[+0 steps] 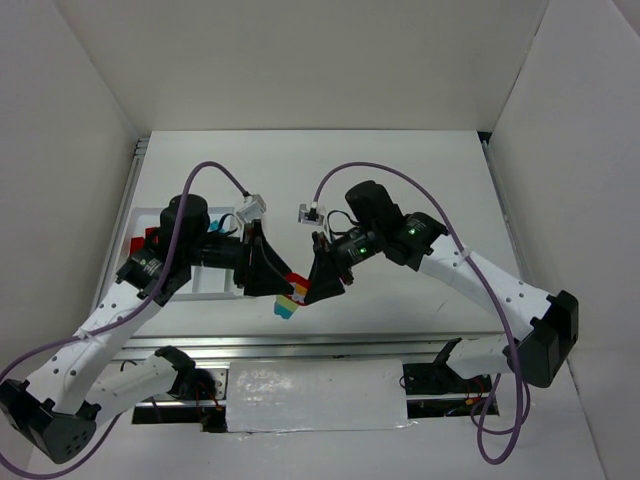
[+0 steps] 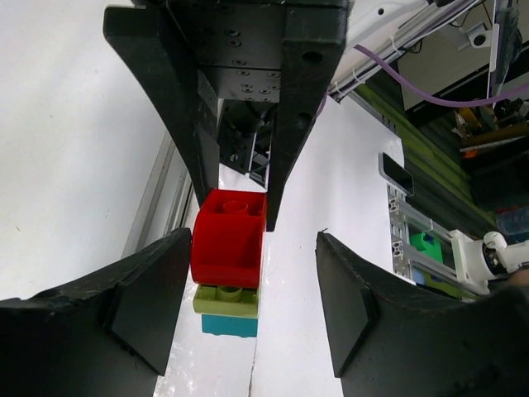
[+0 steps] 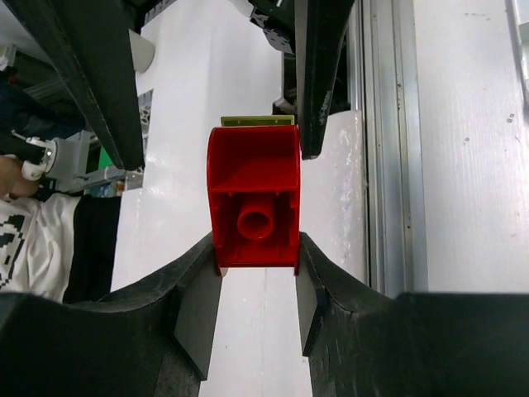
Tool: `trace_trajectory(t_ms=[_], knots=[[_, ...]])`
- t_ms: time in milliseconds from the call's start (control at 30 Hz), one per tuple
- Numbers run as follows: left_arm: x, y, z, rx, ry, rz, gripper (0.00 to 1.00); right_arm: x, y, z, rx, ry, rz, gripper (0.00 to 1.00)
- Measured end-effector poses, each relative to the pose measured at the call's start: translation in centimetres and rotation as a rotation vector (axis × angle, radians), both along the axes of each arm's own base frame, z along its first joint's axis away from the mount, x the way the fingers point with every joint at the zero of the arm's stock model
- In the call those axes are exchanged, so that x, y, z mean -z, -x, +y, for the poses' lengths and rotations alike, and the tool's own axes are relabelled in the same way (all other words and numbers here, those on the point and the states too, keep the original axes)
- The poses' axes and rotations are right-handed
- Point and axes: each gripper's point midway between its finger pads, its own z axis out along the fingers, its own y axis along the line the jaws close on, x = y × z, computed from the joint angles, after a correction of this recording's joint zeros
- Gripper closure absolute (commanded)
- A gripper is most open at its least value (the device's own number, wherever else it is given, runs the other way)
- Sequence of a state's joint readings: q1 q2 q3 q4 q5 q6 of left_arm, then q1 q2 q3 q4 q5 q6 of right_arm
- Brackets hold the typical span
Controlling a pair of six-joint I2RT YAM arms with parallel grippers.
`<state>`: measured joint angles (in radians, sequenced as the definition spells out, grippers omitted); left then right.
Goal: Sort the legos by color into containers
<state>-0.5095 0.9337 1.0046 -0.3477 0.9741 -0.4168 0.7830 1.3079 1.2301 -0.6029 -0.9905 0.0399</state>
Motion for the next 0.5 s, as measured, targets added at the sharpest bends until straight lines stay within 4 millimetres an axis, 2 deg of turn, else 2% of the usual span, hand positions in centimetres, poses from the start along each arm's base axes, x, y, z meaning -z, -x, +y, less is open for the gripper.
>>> trace_trajectory(t_ms=[167, 233, 300, 333, 400, 467, 500], knots=[[1.0, 0.0, -0.2, 0.008, -0.020, 0.032, 0.24, -0.3, -0.2, 0.1, 0.011, -0.001, -0.008, 1.00], [1.4, 0.0, -0.3, 0.008, -0.032, 0.044, 0.28, -0.8, -0.2, 0.2, 0.009, -0.009, -0.016, 1.00], [1.8, 0.0, -0.5, 0.010, -0.045, 0.047, 0.38, -1.2, -0.2, 0.4, 0.006, -0.018, -0.022, 1.00], [2.0, 0.0, -0.5, 0.011, -0.052, 0.047, 0.54, -1.3, -0.2, 0.5, 0.003, -0.022, -0.024, 1.00], [2.2, 0.4, -0.7, 0.030, -0.058, 0.047, 0.71, -1.1, -0.2, 0.7, 0.007, -0.010, -0.015, 1.00], [2.3, 0.5, -0.7, 0.038, -0.061, 0.035, 0.78, -1.0, 0.0, 0.7, -0.006, -0.007, 0.001, 1.00], [2.4, 0.6, -0.7, 0.035, -0.065, 0.042, 0.86, -0.9, 0.0, 0.7, -0.007, -0.006, 0.002, 1.00]])
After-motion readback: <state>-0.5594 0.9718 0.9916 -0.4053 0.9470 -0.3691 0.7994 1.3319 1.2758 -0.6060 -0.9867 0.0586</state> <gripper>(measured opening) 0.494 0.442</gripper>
